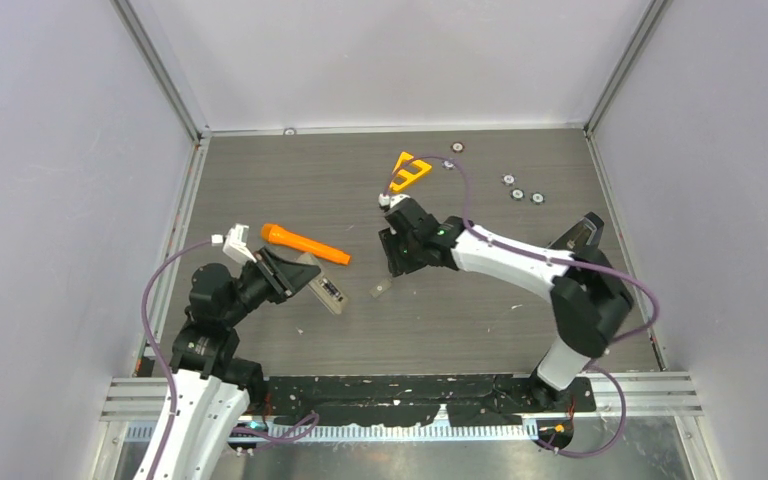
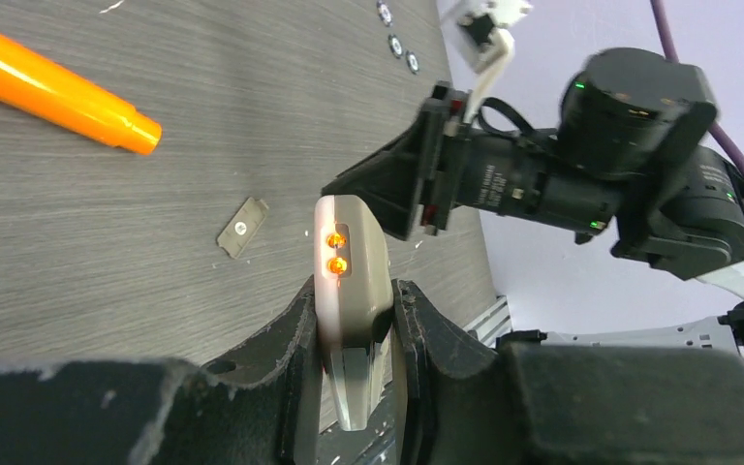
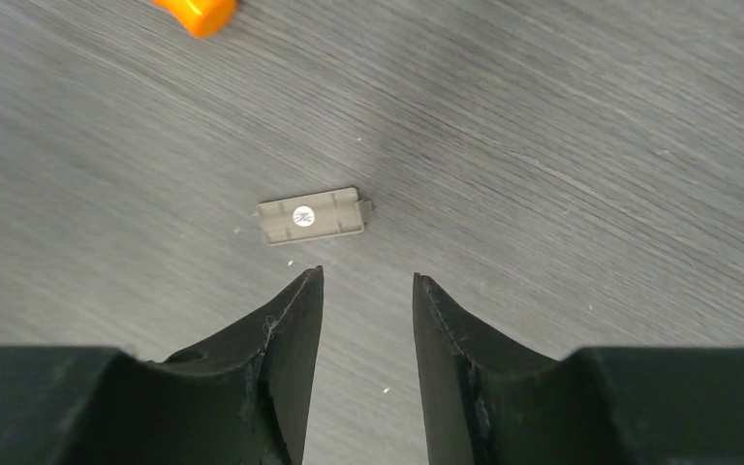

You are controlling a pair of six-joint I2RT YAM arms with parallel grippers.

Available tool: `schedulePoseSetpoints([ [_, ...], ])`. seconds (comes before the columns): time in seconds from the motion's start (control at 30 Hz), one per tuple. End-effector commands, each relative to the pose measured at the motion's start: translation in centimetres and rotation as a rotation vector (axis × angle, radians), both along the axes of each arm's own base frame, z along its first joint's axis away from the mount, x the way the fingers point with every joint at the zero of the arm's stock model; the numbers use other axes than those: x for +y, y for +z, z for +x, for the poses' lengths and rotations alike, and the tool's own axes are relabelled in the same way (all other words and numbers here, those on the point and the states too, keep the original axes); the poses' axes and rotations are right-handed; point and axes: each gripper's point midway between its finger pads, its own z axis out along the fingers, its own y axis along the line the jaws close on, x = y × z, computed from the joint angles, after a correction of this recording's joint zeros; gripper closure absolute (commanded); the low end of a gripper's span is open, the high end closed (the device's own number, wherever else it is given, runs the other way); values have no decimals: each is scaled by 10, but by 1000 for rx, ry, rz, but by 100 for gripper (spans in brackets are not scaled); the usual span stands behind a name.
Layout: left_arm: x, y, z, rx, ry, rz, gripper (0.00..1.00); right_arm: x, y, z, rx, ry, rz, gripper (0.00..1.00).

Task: Load the batteries into the remote control

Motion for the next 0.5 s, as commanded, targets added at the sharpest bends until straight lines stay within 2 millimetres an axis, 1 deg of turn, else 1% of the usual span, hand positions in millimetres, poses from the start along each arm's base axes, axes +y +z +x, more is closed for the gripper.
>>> schedulePoseSetpoints([
  [0.0, 1, -3, 8, -6, 28, -25, 100, 14, -5, 13, -13, 56, -55, 56],
  [0.03, 1, -5, 9, -7, 25, -28, 100, 17, -13, 14, -4, 63, -68, 56],
  [0.07, 1, -4, 10, -14, 26, -30, 100, 19, -14, 16, -6, 66, -69, 56],
  [0.1, 1, -4, 10, -16, 27, -31, 100, 20, -22, 17, 6, 74, -85, 55],
  [0.13, 1, -4, 11, -20, 32, -29, 100, 22, -24, 18, 9, 81, -89, 55],
  [0.17, 2, -4, 12, -24, 37, -27, 100, 23, -33, 16, 25, 98, -103, 55],
  [0.2, 2, -4, 13, -28, 41, -27, 100, 24, -36, 16, 30, 103, -109, 55],
  [0.23, 3, -5, 14, -34, 46, -29, 100, 23, -43, 16, 42, 112, -126, 55],
  [0.33, 4, -8, 18, -51, 61, -49, 100, 25, -54, 16, 57, 126, -140, 55],
  [0.37, 4, -12, 19, -49, 68, -56, 100, 25, -58, 16, 61, 131, -144, 55],
  [0.47, 4, -16, 21, -51, 80, -71, 100, 27, -65, 18, 68, 132, -154, 56],
])
